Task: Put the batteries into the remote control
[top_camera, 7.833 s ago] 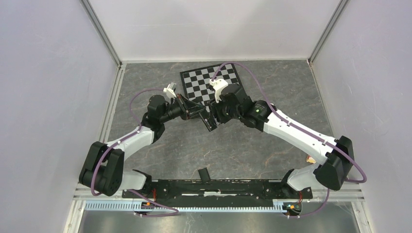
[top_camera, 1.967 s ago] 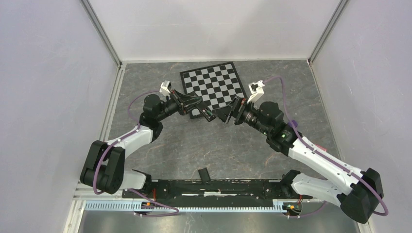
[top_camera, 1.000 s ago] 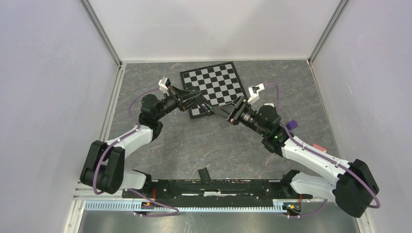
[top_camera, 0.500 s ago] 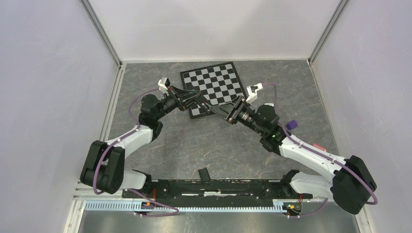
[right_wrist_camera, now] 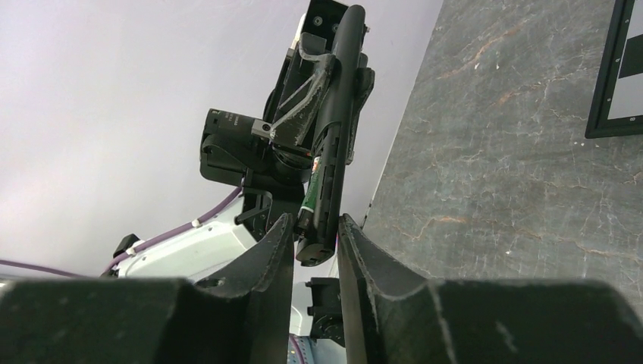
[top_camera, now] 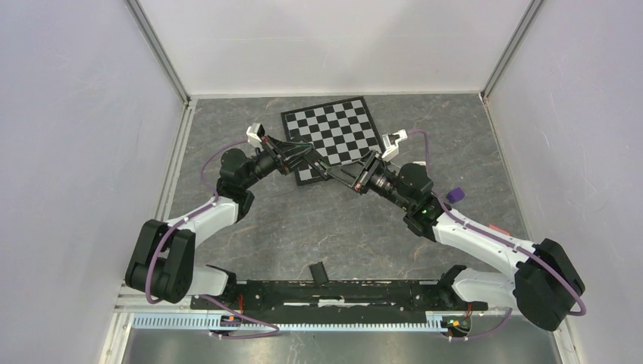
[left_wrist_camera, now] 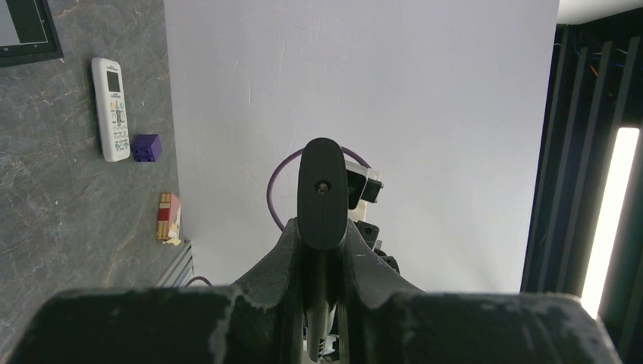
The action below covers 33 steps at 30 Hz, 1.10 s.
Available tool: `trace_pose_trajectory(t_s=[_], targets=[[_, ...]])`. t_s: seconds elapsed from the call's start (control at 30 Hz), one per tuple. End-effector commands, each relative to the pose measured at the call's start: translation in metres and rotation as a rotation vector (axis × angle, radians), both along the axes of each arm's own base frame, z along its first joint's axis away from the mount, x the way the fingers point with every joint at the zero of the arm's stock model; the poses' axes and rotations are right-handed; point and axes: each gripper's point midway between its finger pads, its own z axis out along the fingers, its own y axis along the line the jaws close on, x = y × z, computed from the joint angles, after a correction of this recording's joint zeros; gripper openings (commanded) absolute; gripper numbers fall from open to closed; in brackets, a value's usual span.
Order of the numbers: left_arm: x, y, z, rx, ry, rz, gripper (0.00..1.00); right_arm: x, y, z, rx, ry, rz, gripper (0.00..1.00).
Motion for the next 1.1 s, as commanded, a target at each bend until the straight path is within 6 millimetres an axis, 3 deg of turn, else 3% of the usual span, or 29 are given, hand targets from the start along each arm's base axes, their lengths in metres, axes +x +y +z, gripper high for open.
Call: trace_pose_trajectory(t_s=[0.0,0.3,0.37,0.43,0.5,0.57,0.7,0.8,0.93,1.07], targets=[[-0.024,-0.002,0.036,-0.044,-0.134,-0.055,0.02,0.006,0.001,-0.012,-0.020,0.028,-0.014,0.29],[-0.026,-0.002,0.044,0.010,-0.212,-0.049,0.02,0.009,0.001,-0.029,-0.062,0.041,-0.021,0.24],[-0.024,-0.001,0.041,0.046,-0.223,-0.034,0.02,0.008,0.002,-0.035,-0.087,0.036,-0.010,0.32],[-0.019,0.000,0.032,0.109,-0.230,-0.014,0.02,0.006,0.002,-0.038,-0.114,0.017,0.008,0.47],[-0.011,0.004,0.020,0.173,-0.213,0.016,0.02,0.005,0.001,-0.034,-0.141,-0.043,0.022,0.64],[-0.004,0.010,0.004,0.236,-0.190,0.047,0.02,0.002,-0.001,-0.024,-0.169,-0.132,0.029,0.75],[0.009,0.026,-0.026,0.318,-0.135,0.097,0.02,-0.003,-0.013,-0.006,-0.220,-0.286,0.005,0.85],[0.015,0.037,-0.043,0.349,-0.106,0.122,0.02,-0.005,-0.021,-0.008,-0.315,-0.351,-0.002,0.87],[0.023,0.054,-0.059,0.381,-0.075,0.167,0.02,-0.008,-0.029,-0.044,-0.610,-0.410,0.005,0.86],[0.029,0.074,-0.072,0.425,-0.042,0.224,0.02,-0.027,-0.031,-0.100,-0.923,-0.389,0.076,0.87]])
